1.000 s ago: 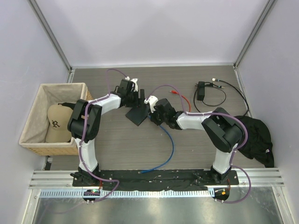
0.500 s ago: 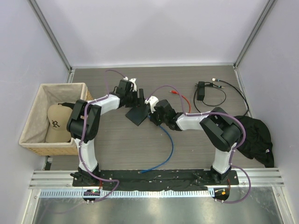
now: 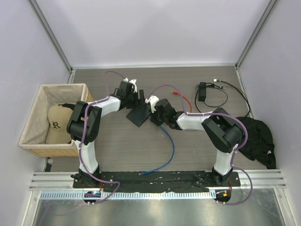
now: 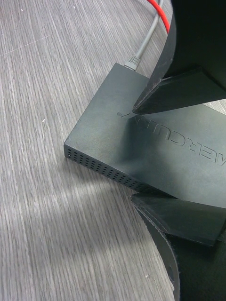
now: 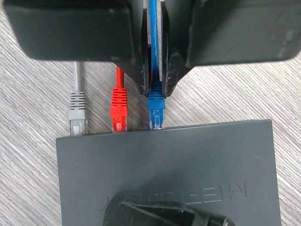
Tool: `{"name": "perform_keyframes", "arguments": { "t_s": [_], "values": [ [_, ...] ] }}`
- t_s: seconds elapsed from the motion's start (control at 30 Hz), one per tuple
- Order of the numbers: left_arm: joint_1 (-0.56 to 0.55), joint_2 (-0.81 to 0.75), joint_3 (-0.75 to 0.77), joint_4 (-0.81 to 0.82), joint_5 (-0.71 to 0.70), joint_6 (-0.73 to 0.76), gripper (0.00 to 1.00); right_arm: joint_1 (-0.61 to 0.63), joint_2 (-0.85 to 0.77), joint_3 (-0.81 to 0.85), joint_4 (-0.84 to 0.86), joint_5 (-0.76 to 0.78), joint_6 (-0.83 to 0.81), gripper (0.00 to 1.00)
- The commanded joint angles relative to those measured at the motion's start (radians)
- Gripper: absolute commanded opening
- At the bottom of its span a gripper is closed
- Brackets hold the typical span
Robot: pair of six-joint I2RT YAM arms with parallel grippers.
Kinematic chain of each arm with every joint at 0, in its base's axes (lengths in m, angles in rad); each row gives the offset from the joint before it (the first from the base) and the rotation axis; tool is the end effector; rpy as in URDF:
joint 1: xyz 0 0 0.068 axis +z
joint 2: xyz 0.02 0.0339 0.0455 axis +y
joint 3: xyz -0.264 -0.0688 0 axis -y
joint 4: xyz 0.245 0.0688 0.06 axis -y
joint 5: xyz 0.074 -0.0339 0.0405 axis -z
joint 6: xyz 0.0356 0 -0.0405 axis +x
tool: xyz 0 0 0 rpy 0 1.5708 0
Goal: Insert the plug into the switch port
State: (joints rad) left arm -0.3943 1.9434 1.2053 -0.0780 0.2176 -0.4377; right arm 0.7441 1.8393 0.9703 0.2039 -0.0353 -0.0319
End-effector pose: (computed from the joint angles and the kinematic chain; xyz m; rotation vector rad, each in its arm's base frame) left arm 0.3776 -0.1655 0.1597 0.0531 2.4619 -0.6398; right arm 0.2789 0.2585 0.1520 -0.8768 2.0936 0.4226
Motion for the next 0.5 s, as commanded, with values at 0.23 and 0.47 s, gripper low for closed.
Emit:
{"name": "perform_keyframes", "arguments": {
  "t_s": [0.23,0.47],
  "values": [
    [-0.069,0.006,-0.069,-0.187,0.140,-0.076,0.71,0.009,0.026,0.123,0.261,-0.026,0.030,0.01],
    [-0.090,-0.009,-0.093,-0.187,0.154,-0.096,0.71,0.008,-0.005,0.134,0.313,-0.020,0.082,0.01]
  ]
}}
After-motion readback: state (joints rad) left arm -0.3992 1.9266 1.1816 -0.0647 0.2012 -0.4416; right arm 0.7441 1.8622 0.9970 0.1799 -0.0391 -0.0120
